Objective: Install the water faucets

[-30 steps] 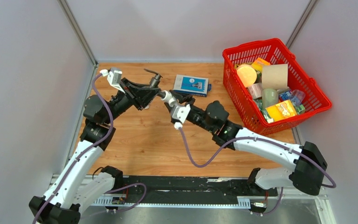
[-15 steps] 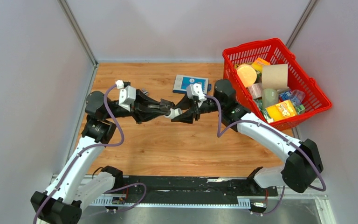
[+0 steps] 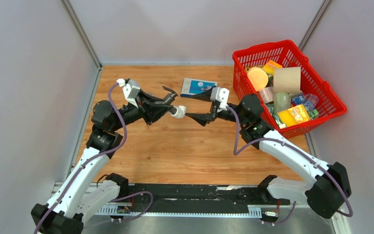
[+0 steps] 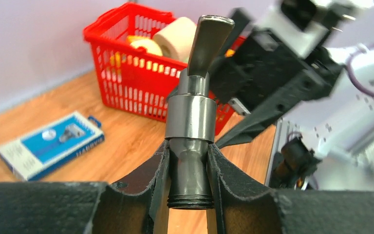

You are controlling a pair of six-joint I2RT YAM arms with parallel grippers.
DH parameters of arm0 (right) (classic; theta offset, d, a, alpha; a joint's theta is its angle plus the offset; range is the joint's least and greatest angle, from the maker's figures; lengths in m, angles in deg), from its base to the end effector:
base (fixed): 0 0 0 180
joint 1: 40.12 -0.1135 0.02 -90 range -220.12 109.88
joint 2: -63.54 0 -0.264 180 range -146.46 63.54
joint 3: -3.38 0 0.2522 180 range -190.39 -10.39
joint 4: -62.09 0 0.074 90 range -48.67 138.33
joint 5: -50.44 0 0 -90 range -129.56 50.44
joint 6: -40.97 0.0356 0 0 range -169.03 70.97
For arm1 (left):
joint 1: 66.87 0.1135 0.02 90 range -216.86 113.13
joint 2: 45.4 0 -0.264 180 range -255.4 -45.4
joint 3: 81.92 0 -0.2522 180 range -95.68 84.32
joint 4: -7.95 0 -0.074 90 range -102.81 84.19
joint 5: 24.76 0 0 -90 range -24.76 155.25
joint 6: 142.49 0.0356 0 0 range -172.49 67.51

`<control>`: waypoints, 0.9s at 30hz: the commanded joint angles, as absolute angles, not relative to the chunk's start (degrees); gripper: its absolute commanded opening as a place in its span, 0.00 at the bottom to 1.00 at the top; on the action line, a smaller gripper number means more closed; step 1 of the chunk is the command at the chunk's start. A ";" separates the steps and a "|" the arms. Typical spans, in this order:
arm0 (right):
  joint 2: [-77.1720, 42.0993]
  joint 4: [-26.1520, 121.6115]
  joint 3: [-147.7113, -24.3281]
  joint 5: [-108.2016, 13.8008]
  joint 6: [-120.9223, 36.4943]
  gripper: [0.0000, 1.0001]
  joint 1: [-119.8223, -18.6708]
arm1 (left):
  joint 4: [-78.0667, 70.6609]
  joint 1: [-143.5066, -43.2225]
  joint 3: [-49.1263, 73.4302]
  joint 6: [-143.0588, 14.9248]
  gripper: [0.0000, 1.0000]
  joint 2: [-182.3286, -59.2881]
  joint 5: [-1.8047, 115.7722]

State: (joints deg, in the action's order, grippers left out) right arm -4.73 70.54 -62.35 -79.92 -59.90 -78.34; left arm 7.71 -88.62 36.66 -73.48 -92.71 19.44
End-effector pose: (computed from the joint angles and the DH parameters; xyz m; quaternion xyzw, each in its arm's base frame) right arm 0.2016 0.1881 0.3580 -0.4942 0.4654 0.3893 0.6227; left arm 0.1591 -0.0910 0.3927 0.3101 0.5659 -0.4877 0.5880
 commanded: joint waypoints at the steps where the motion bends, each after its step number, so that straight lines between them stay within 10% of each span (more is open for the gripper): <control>1: -0.01 81.72 -58.12 -69.01 -65.45 0.72 -80.19 | 9.67 -89.01 37.56 -89.64 0.00 -93.74 37.19; 18: -5.62 88.57 -52.66 -47.21 -91.74 0.79 -95.84 | 18.27 -89.01 42.92 -120.69 0.00 -93.30 45.38; 27: -10.11 93.50 -53.18 -45.80 -89.73 0.67 -95.58 | 22.93 -89.01 43.54 -123.24 0.00 -94.53 41.61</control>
